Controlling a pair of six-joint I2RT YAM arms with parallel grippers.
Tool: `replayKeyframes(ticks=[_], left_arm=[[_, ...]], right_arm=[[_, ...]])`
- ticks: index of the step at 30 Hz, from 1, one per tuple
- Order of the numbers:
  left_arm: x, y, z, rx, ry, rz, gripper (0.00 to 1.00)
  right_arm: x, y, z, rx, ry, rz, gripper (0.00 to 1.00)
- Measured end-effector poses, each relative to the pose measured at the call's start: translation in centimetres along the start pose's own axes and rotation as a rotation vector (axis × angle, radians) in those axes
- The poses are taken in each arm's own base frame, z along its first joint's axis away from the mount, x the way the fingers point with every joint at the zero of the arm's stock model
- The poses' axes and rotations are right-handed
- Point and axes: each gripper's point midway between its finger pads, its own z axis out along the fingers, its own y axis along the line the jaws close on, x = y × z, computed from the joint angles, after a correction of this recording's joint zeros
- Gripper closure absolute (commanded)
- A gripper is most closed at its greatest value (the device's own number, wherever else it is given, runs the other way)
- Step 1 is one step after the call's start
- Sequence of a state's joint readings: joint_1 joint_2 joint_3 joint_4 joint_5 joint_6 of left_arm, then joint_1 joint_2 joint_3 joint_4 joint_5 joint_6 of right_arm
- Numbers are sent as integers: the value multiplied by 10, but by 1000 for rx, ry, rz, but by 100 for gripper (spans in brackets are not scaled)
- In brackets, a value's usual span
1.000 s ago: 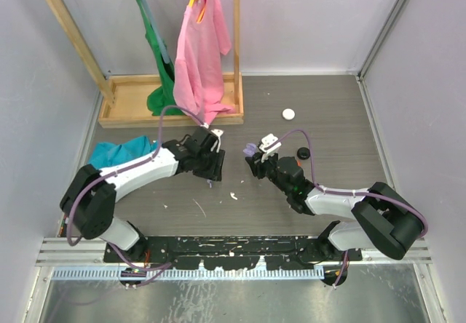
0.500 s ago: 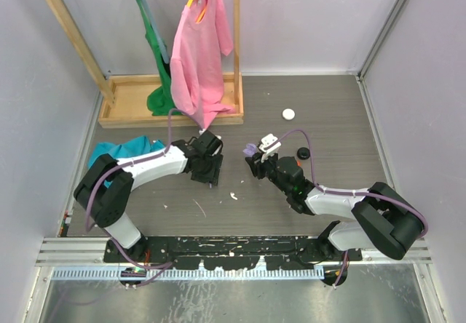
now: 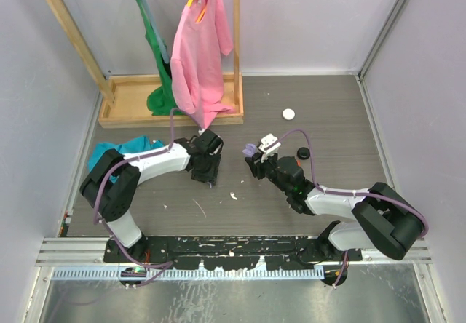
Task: Insert the wireless bluetooth earbuds into the charging case
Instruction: Pick up the earbud from the center of the board.
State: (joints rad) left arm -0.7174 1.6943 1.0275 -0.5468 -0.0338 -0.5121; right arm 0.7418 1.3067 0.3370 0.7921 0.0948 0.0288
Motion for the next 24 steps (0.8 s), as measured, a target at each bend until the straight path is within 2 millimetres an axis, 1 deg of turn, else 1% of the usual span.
replayKeyframes(ticks=[7,13,20,24], left_arm=[[-1,3,4,-6,4,-11,67],[-3,3,5,-3,-2,-14,76],[-3,3,4,9,-18,-19,80],[2,7,-4,12,-34,-19,81]], right_arm=[[0,1,0,-5,0,0,99],[0,5,0,-27,-1,-2,99],[-11,17,-1,-102,-46,-23,98],[-14,27,-7,-165,-88,-46,97]])
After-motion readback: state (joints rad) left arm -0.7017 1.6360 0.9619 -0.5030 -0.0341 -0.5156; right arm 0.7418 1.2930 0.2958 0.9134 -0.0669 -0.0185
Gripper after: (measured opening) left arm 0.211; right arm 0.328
